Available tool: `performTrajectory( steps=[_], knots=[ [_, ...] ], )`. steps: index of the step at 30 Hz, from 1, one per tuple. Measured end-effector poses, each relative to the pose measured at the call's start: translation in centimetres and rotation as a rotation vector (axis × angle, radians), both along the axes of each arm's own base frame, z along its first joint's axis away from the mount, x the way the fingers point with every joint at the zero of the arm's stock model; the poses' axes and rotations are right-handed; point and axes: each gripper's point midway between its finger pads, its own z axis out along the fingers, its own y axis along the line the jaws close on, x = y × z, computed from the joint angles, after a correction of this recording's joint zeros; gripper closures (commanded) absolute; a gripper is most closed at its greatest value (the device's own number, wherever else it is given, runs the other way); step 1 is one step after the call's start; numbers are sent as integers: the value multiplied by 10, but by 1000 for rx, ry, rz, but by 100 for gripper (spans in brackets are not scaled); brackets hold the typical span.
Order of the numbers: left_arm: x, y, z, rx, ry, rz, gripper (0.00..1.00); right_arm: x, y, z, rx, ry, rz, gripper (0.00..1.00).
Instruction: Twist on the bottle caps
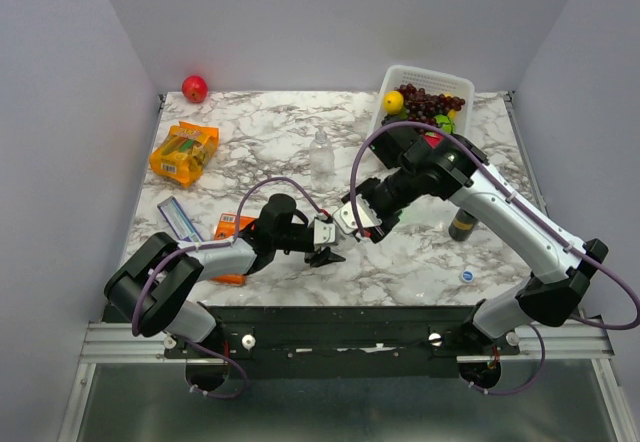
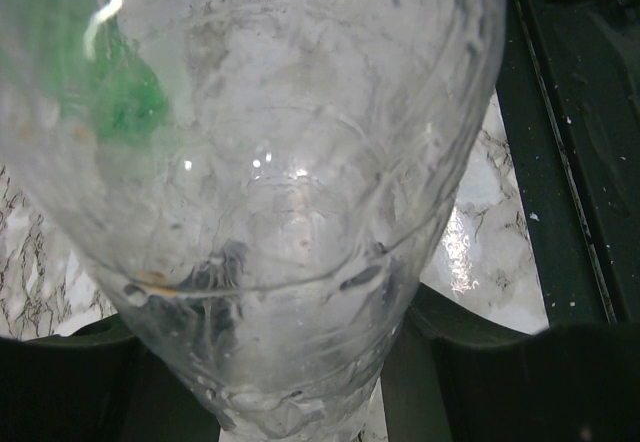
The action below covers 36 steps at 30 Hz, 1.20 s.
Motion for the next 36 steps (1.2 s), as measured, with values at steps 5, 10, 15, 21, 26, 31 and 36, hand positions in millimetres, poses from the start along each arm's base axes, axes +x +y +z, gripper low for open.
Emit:
performTrajectory(
  steps=[5, 10, 15, 21, 26, 31, 36],
  knots=[
    [1, 0, 0, -2, -2, 2, 100, -3, -1, -7, -16, 14, 3, 41],
    [1, 0, 1, -2, -2, 2, 100, -4, 0, -8, -21, 21, 3, 45],
    [1, 0, 1, -2, -2, 2, 100, 0, 2, -14, -40, 32, -6, 50],
    [1, 0, 1, -3, -2, 2, 100, 1, 2, -16, -49, 34, -13, 58],
    [3, 0, 2, -6, -4, 8, 100, 1, 1, -17, -54, 38, -22, 60],
    [6, 0, 2, -7, -8, 28, 100, 1, 1, -17, -56, 40, -30, 83],
    [15, 3, 0, 1, 25, 105, 100, 10, 2, -21, -87, 73, -124, 99]
  ],
)
